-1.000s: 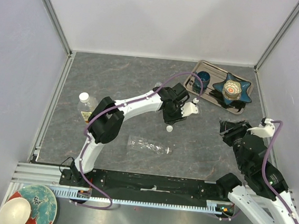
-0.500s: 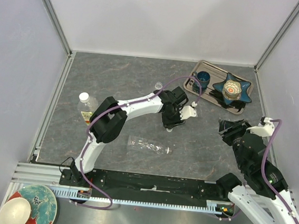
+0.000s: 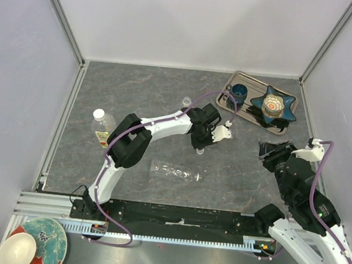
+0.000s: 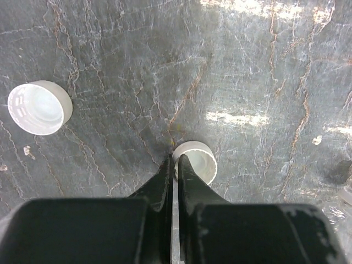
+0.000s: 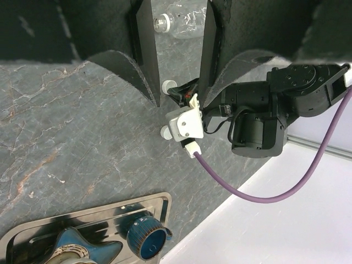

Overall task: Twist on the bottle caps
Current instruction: Pick up the bottle cap from the center of the board.

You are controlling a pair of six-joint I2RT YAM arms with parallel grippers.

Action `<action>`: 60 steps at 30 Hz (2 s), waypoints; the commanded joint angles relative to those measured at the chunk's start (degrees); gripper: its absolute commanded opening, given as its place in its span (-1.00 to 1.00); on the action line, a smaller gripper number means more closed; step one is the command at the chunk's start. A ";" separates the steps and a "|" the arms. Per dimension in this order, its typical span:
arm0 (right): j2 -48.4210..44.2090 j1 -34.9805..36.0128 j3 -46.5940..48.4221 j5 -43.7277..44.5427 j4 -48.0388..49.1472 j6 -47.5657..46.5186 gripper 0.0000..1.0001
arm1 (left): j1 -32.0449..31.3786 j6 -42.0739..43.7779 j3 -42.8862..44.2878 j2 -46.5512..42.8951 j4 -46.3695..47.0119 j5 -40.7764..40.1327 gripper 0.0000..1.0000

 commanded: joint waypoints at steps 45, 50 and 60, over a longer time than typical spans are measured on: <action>27.78 -0.08 -6.45 -40.01 73.94 37.32 0.36 | -2.14 -9.25 -43.09 -59.62 70.22 3.38 -0.96; 28.30 -0.08 -6.01 -40.80 74.37 36.87 0.49 | -2.14 -8.90 -43.26 -59.00 70.23 3.91 -0.96; 29.54 -0.08 -6.18 -42.74 77.36 38.54 0.35 | -2.05 -8.64 -43.88 -58.30 70.84 3.38 -0.96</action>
